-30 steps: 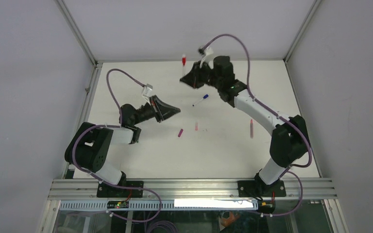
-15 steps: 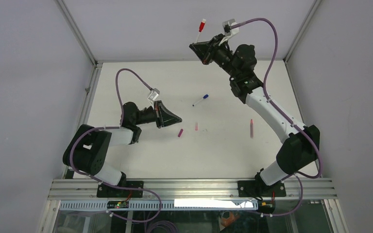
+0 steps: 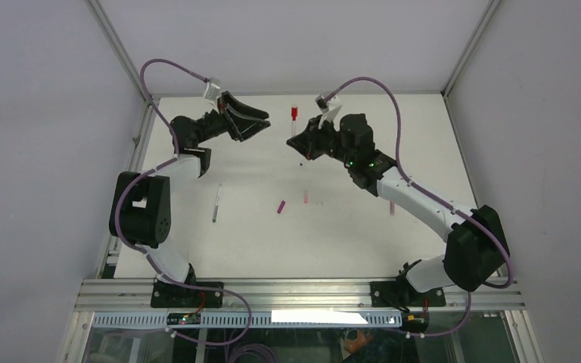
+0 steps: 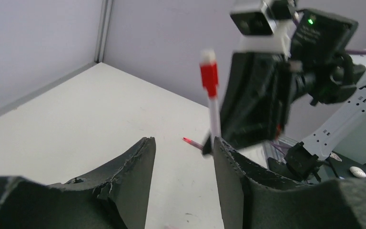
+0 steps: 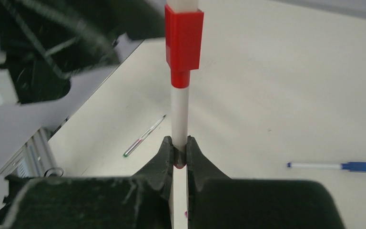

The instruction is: Insert the pens into the pen caps

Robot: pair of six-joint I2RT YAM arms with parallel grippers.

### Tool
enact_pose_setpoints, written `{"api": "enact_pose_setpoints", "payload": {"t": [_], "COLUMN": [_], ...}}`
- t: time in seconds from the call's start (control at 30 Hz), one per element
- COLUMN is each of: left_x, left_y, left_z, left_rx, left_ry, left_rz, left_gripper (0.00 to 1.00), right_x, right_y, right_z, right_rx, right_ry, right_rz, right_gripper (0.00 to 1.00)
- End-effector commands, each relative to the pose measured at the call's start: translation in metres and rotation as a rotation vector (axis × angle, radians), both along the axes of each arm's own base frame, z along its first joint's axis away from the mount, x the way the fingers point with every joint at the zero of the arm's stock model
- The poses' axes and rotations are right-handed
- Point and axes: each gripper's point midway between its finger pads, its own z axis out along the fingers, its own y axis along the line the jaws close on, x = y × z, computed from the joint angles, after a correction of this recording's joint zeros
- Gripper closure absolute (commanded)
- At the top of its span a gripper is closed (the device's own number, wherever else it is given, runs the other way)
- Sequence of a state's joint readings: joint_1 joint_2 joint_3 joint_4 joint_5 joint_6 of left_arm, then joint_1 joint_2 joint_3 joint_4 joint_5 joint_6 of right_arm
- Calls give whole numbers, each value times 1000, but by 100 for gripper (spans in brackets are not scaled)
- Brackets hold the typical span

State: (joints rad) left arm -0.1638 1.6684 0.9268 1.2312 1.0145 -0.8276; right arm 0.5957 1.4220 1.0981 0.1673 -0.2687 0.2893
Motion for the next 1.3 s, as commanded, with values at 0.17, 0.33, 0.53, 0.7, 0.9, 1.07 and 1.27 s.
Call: {"api": "enact_pose_setpoints", "payload": {"t": [0.17, 0.33, 0.53, 0.7, 0.9, 1.07, 1.27], "left_x": [29, 20, -2, -14, -25, -27, -27], "left_y": [-9, -12, -28, -42, -52, -53, -53], "left_z": [24, 29, 28, 25, 26, 20, 14], "left_rx": [3, 0, 37, 53, 56, 63, 64], "left_ry": [-103, -123, -134, -134, -135, -117, -92], "left_rz": [-29, -73, -189, -258, -319, -332, -343], "left_gripper": [50, 50, 50, 49, 50, 61, 100], "right_x": [-58, -59, -58, -56, -54, -55, -54], "right_y": [32, 34, 44, 50, 53, 53, 52], "right_z": [-15, -17, -19, -18, -18, -17, -15], "right_rx": [-5, -9, -5, -5, -5, -4, -7], "right_ry": [35, 37, 41, 36, 35, 33, 24], "right_rz": [142, 152, 173, 180, 181, 179, 176], "right_gripper": [100, 100, 100, 100, 100, 100, 100]}}
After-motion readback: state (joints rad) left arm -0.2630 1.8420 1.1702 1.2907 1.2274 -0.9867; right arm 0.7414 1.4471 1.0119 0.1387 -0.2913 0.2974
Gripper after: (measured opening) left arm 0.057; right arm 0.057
